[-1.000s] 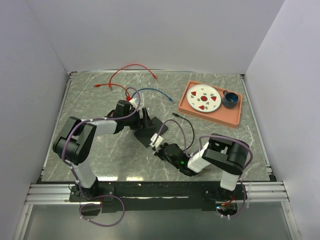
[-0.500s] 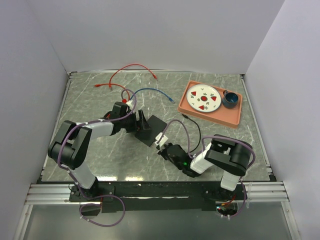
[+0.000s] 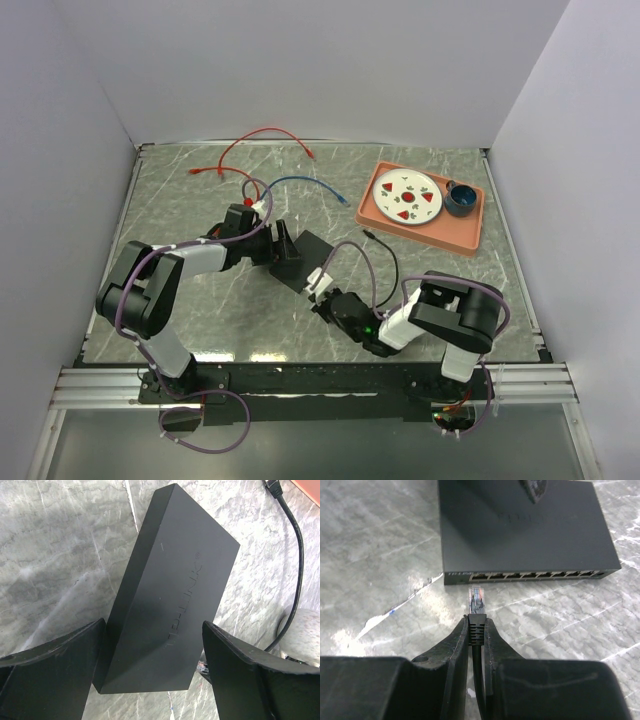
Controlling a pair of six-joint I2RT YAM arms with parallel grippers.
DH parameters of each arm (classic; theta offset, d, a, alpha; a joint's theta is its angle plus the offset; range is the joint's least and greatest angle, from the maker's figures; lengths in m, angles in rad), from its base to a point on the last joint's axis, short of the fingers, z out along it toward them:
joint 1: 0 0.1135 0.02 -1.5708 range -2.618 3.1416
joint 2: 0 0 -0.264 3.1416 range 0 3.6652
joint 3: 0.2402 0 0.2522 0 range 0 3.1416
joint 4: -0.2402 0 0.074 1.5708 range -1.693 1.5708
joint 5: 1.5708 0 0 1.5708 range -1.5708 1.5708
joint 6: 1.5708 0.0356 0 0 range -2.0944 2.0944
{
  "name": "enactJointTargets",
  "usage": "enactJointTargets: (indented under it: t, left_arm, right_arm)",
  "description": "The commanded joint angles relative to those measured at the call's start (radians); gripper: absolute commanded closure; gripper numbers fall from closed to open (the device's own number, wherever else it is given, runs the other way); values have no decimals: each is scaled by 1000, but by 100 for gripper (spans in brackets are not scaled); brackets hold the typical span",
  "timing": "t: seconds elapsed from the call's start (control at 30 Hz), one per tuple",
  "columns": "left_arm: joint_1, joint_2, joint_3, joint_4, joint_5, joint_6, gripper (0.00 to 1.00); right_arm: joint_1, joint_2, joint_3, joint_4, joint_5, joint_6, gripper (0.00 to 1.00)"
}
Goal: Insert the plug into the switch port
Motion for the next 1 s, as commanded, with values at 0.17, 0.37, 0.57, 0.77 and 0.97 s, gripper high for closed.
enactJointTargets:
  t: [0.17,0.37,0.57,0.77,0.97]
  left_arm:
    - [0,46,-56,-115,-3,-7,14]
    - [0,45,-59,-115,6,-17,14]
    - [0,46,-62,-115,22,-18,15]
    - [0,43,-68,-91,41,-17,18]
    - [-5,40,-80,-82,77,-18,23]
  right_arm:
    - [9,34,76,44,64,7,100]
    - [9,39,87,5,66,21,100]
    - [10,42,77,22,80,35,100]
    - [21,74,120,22,107,28,100]
    - [29,99,156,38,165,21,100]
